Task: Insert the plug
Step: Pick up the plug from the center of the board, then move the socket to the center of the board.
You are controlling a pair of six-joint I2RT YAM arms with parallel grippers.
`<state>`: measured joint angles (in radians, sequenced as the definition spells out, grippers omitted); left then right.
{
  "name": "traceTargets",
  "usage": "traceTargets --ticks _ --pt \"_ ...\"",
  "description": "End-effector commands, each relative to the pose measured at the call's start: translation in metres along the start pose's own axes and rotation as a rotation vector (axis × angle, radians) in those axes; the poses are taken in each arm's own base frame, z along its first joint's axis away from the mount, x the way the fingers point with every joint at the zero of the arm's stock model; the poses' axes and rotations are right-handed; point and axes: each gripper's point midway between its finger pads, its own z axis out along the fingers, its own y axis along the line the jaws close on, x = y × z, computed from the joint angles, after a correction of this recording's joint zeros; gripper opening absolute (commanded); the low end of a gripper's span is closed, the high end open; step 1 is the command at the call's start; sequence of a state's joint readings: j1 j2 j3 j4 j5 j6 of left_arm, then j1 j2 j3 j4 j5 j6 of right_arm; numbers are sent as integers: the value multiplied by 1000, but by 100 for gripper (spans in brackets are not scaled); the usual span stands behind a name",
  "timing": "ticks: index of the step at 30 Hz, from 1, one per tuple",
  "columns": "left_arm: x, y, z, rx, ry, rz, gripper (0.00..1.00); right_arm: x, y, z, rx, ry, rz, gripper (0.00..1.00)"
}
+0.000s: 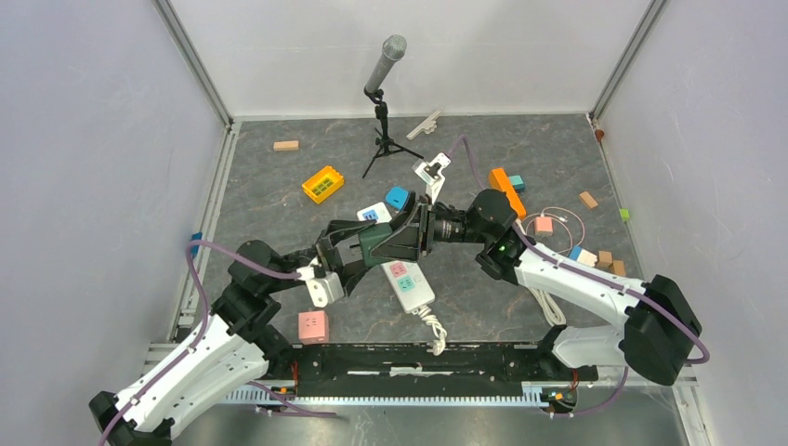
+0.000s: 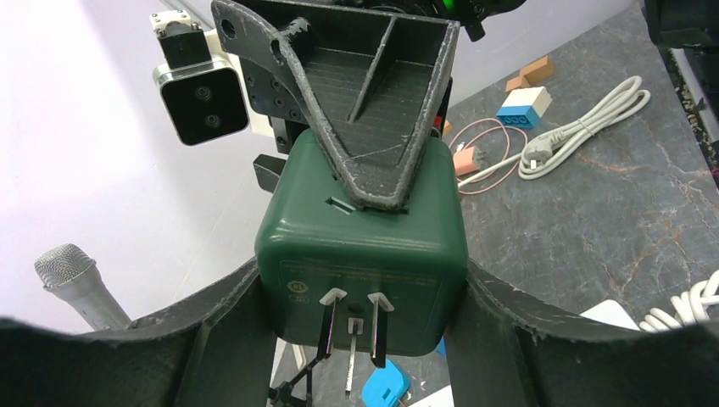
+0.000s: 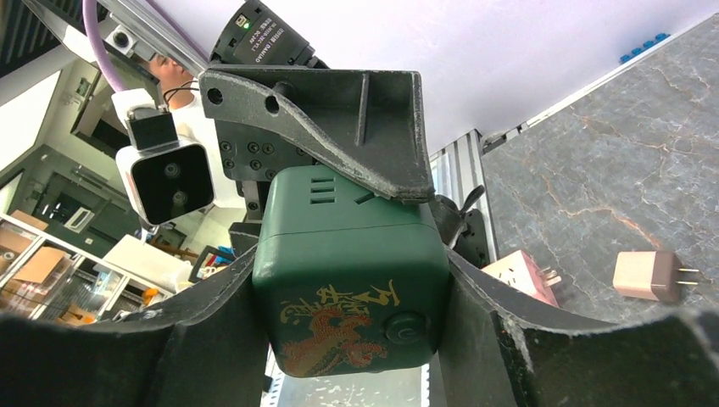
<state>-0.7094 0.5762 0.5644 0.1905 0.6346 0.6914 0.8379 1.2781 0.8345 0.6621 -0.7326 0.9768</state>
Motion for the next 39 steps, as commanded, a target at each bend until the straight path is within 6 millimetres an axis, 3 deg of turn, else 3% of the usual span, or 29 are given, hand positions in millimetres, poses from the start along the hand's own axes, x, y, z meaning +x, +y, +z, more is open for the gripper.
traceTargets --ticks 1,3,4,7,10,12,13,18,23,30,35,39 --pt "-17 11 1 -47 -57 -53 47 -11 4 1 3 -29 -80 0" --pt "-6 12 2 -96 -18 -210 89 -8 -13 -3 84 3 -124 0" --pt "2 10 2 -118 7 -302 99 -7 -26 -8 159 23 -139 0" --pt "21 -5 2 -163 41 -565 100 -9 -70 -33 422 68 -231 0" --pt "51 -11 -3 -341 80 -932 100 -10 -106 -68 652 117 -293 0" --pt "86 -14 -15 -556 154 -1204 100 -11 -121 -87 751 155 -318 0" --pt "125 -23 -34 -810 257 -1446 100 -7 -134 -103 816 219 -349 0" --pt "169 -56 -50 -1034 395 -1719 100 -1 -156 -131 935 291 -361 0" --pt "184 -83 -33 -967 529 -1823 100 12 -174 -159 1033 296 -333 0" --pt "202 -117 -19 -854 753 -1962 100 56 -188 -162 956 434 -224 0" --pt "213 -128 -10 -808 818 -2034 100 87 -198 -168 935 513 -137 0" --pt "228 -117 -19 -827 874 -1988 100 107 -196 -169 892 537 -79 0"
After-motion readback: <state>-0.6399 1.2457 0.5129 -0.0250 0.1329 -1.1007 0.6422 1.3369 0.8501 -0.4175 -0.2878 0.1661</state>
